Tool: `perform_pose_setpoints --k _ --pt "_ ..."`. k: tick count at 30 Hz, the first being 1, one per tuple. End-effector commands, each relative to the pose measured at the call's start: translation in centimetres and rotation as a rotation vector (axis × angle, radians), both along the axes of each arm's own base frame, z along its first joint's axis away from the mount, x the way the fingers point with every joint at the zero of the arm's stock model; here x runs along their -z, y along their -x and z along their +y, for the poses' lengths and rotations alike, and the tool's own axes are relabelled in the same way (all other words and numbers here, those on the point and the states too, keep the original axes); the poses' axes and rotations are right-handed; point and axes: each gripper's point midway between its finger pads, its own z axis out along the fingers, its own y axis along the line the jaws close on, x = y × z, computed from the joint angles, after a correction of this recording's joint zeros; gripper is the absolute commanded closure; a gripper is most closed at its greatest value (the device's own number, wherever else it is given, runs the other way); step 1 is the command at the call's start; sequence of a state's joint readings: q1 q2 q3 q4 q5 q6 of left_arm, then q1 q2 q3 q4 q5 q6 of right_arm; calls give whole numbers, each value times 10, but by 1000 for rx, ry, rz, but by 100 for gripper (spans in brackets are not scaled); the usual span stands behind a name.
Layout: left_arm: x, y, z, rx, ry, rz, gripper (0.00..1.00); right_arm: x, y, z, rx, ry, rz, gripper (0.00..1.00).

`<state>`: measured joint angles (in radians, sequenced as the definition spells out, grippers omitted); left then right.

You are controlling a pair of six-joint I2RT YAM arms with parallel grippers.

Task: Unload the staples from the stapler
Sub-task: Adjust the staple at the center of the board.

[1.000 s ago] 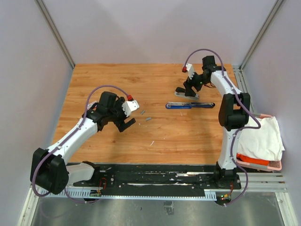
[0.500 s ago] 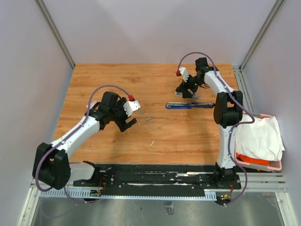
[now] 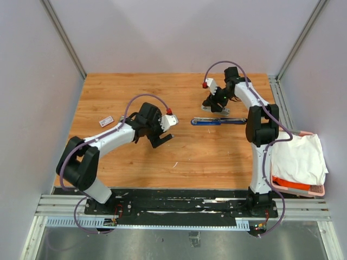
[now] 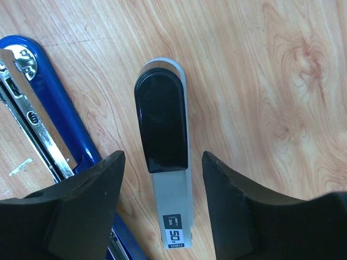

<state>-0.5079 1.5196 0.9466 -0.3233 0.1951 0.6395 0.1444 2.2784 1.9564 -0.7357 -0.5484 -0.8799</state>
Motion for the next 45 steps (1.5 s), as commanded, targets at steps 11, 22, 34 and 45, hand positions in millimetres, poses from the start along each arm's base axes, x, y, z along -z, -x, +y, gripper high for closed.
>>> perform_pose_setpoints --k 11,22,34,45 --pt "17 -54 -61 -107 -160 -97 2 6 -5 9 17 -27 0 43" --pt "43 -60 -57 -161 -252 -85 2 -5 -2 10 12 -42 -16 43" --pt "58 -74 -35 -220 -378 -146 2 0 -1 8 15 -35 -7 43" --pt "55 -57 -30 -121 -363 -107 2 0 0 7 9 -26 -13 43"
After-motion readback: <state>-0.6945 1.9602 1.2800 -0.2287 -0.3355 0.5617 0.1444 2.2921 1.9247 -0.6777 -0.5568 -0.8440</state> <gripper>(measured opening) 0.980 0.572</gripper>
